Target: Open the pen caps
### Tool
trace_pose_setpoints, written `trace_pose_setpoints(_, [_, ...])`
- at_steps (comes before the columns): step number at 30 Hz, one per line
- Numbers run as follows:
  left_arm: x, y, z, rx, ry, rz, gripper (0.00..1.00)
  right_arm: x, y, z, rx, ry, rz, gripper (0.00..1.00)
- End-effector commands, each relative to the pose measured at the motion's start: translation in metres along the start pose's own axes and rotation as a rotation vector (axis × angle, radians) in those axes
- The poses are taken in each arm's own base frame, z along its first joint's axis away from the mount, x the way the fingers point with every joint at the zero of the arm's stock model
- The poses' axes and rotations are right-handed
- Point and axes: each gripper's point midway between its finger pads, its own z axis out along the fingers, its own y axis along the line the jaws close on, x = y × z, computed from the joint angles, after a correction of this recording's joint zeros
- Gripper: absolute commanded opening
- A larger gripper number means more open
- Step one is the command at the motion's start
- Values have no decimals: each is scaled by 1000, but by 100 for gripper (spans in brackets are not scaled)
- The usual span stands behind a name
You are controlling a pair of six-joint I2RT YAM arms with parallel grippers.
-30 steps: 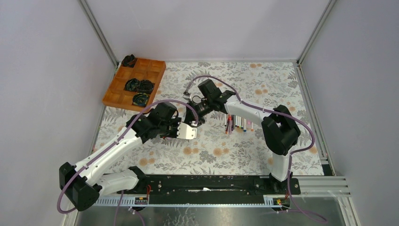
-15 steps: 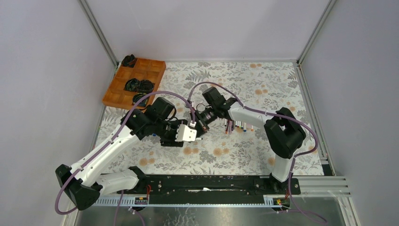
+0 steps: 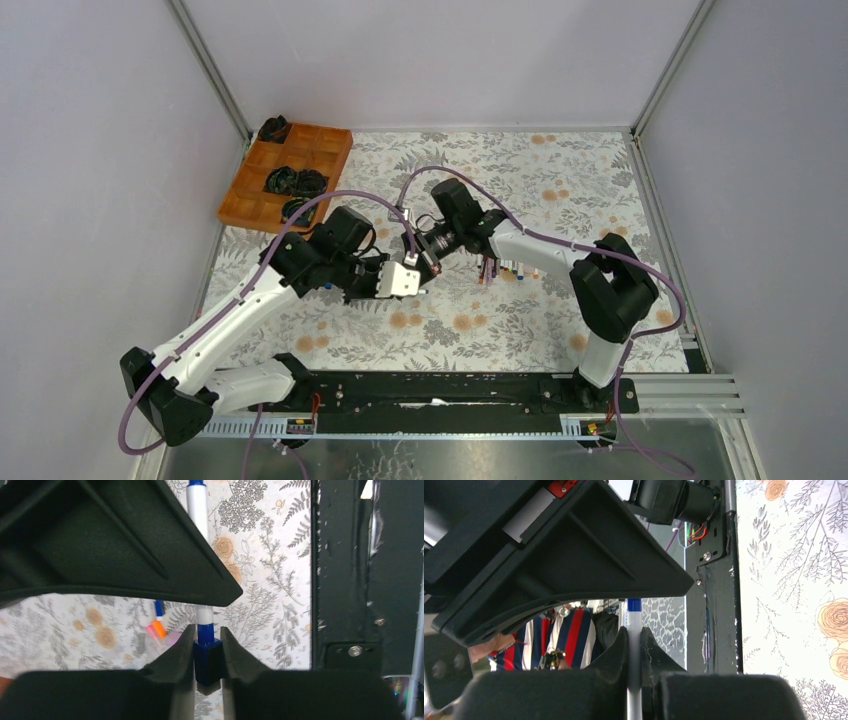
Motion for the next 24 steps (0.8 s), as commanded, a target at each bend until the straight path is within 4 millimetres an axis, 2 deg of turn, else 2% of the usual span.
trace_pose_setpoints(1, [0,7,2,-26,5,7,15,-1,15,0,-28,-4,-52,0])
trace_pose_setpoints(3, [1,10,1,-38,14,19,0,1,12,0,-23,-4,-43,0])
trace_pose_setpoints(7, [15,12,2,-40,78,48,0,5,8,0,-3,-10,-38,0])
trace_pose_setpoints(11, [45,20,1,-73,195,92,0,16,-3,-4,83,-24,-28,0])
trace_pose_setpoints(17, [84,44,-20,-103,262,63,0,45,-31,-16,240,-33,2,0])
trace_pose_setpoints(20, [99,53,-29,-118,276,32,0,52,-41,-22,280,-53,25,0])
trace_pose_setpoints(24, [113,63,-25,-165,285,10,0,54,-57,-33,359,-94,55,0])
